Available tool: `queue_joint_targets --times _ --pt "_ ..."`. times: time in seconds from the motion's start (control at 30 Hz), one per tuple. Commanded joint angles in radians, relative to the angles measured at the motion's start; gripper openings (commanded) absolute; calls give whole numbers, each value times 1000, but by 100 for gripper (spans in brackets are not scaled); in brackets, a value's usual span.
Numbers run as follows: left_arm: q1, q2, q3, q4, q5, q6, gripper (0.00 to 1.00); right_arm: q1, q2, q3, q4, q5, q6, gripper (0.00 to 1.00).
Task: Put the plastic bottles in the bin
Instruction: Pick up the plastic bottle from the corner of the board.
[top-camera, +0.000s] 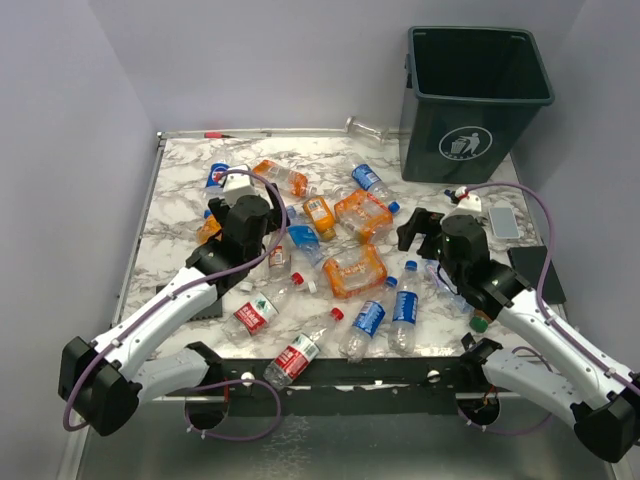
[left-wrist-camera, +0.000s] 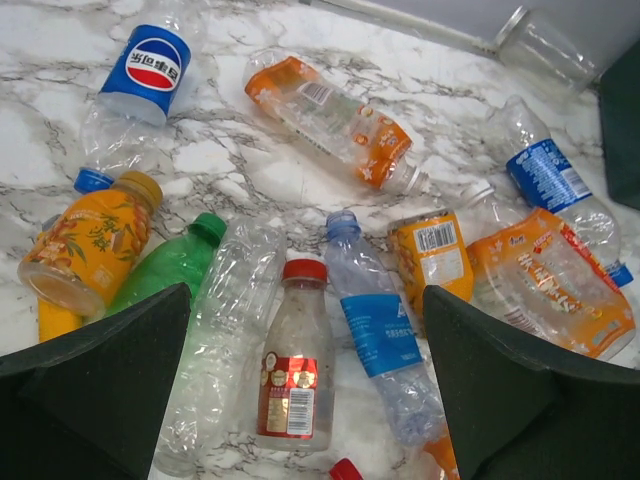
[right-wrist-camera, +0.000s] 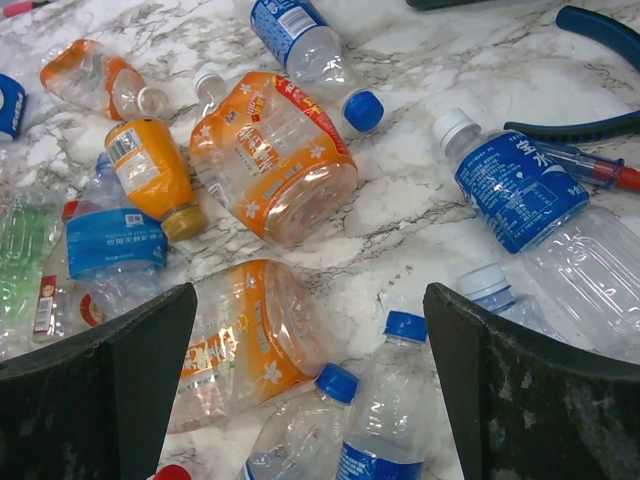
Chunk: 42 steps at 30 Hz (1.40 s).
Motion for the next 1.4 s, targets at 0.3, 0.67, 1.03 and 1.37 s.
queue_joint_targets --times 0.3,0.67,1.03,1.37 --pt "-5 -20 6 -5 61 47 99 2 73 64 -180 50 62 98" --pt "-6 -49 -30 41 67 23 99 2 38 38 -421 -206 300 97" --pt "-6 -58 -35 51 122 34 99 2 63 -69 -376 -262 333 97" --pt "-6 -49 -40 64 174 48 99 2 126 -121 -284 -269 326 93"
